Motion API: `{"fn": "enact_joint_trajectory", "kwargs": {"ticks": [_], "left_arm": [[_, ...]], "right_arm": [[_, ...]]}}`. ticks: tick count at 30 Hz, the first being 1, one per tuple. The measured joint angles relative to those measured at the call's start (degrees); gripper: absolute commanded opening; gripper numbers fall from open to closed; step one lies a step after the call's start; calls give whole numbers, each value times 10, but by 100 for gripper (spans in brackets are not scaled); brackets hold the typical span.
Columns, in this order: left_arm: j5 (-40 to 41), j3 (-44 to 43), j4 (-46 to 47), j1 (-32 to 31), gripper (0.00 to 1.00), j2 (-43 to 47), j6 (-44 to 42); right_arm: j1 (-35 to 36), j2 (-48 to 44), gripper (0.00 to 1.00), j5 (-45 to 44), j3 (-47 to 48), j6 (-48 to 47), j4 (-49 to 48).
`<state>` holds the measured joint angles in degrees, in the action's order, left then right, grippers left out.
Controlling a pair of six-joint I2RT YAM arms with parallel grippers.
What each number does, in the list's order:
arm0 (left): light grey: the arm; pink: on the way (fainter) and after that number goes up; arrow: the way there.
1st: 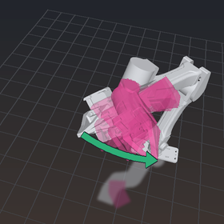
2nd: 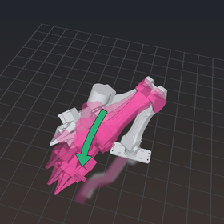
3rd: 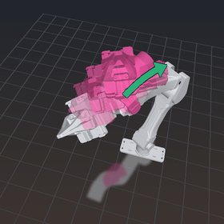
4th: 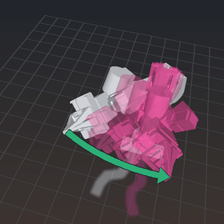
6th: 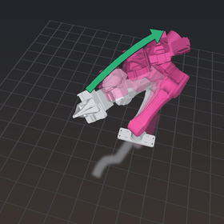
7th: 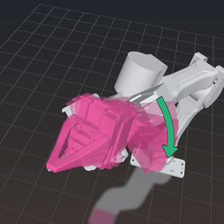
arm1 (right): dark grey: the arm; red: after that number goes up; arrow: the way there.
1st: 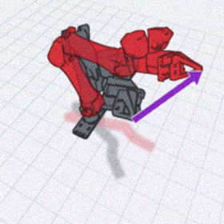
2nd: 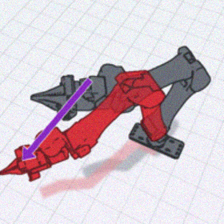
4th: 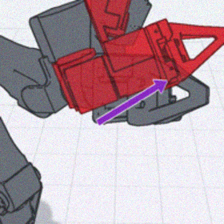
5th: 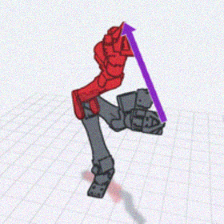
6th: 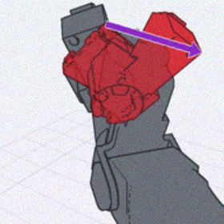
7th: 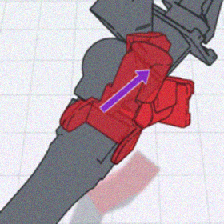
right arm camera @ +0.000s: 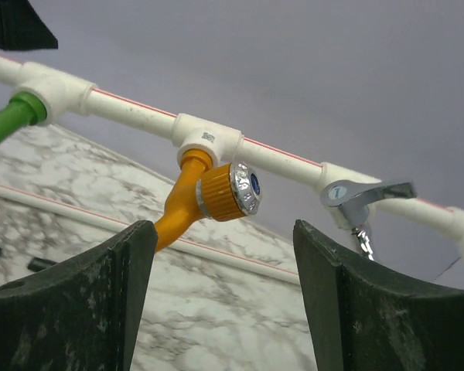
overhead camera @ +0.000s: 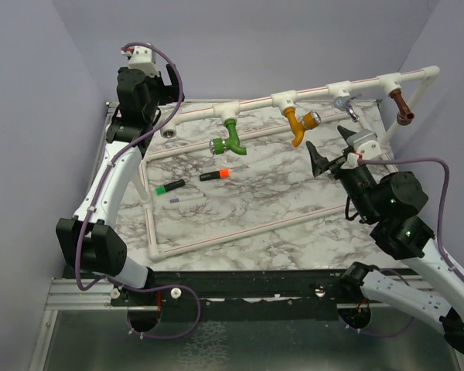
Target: Install the water faucets
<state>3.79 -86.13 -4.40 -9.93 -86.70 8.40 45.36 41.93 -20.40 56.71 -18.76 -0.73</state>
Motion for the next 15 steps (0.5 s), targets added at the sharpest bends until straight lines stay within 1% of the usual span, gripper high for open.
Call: {"fn": "enact_joint_trajectory", "kwargs": {"ticks": [4,9,15], "left_arm": [[0,0,0,0,99,0,0],[0,0,0,0,99,0,0],[0,0,0,0,99,-1,0]], "right_arm": [[0,-4,76,36,12,-151,43],[0,2,76,76,33,-312,101],[0,15,76,83,35,-487,136]]}}
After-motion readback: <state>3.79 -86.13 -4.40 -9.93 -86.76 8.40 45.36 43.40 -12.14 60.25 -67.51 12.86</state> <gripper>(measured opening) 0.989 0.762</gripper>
